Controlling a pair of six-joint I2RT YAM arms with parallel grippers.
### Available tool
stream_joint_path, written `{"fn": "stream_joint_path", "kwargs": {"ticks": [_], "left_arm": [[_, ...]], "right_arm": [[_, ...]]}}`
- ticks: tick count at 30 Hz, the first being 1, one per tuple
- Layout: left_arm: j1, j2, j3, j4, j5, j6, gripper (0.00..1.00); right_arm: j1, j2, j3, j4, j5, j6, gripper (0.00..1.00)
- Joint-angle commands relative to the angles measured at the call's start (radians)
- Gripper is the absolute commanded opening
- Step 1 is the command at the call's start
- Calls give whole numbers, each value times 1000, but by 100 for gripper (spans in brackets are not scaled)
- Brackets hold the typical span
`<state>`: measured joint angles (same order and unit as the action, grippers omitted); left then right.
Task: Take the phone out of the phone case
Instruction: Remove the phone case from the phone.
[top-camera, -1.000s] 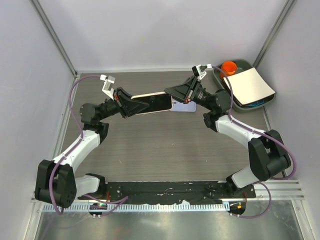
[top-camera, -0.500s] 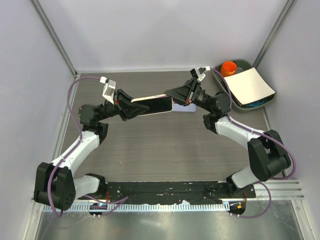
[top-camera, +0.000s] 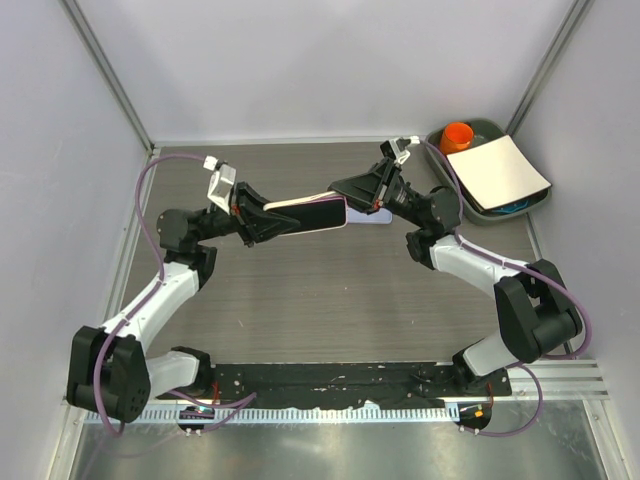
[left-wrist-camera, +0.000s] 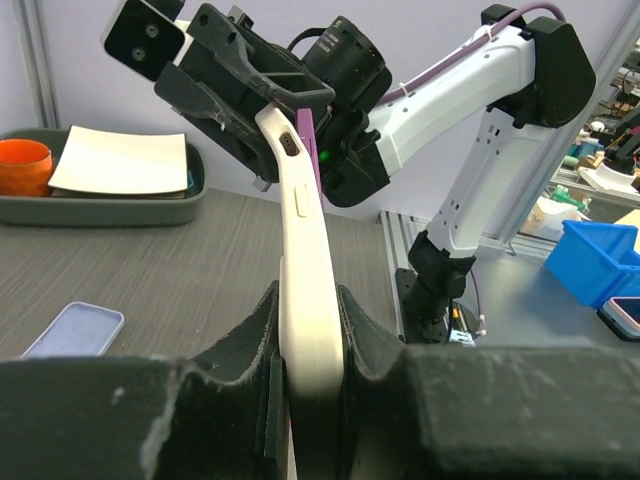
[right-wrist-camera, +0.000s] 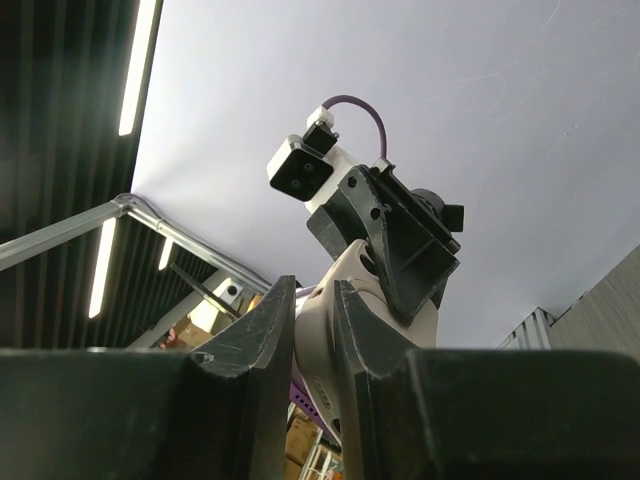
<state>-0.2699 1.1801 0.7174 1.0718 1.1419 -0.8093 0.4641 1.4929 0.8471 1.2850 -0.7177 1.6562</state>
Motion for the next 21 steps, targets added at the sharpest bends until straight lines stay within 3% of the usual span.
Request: {"fn": "stream_joint_path", "kwargs": {"ticks": [1, 6, 14, 21], "left_arm": [[-69, -45, 51, 89, 208, 4, 0], [-75, -60, 48, 138, 187, -45, 0], [-57, -25, 11, 223, -5, -137, 0], [-26, -17, 8, 347, -91, -255, 0]], "right_arm": [[19, 24, 9, -68, 80, -18, 1], [28, 50, 15, -121, 78, -84, 1], [44, 40, 40, -286, 78, -315, 1], [47, 59, 52, -358, 89, -389, 1]]}}
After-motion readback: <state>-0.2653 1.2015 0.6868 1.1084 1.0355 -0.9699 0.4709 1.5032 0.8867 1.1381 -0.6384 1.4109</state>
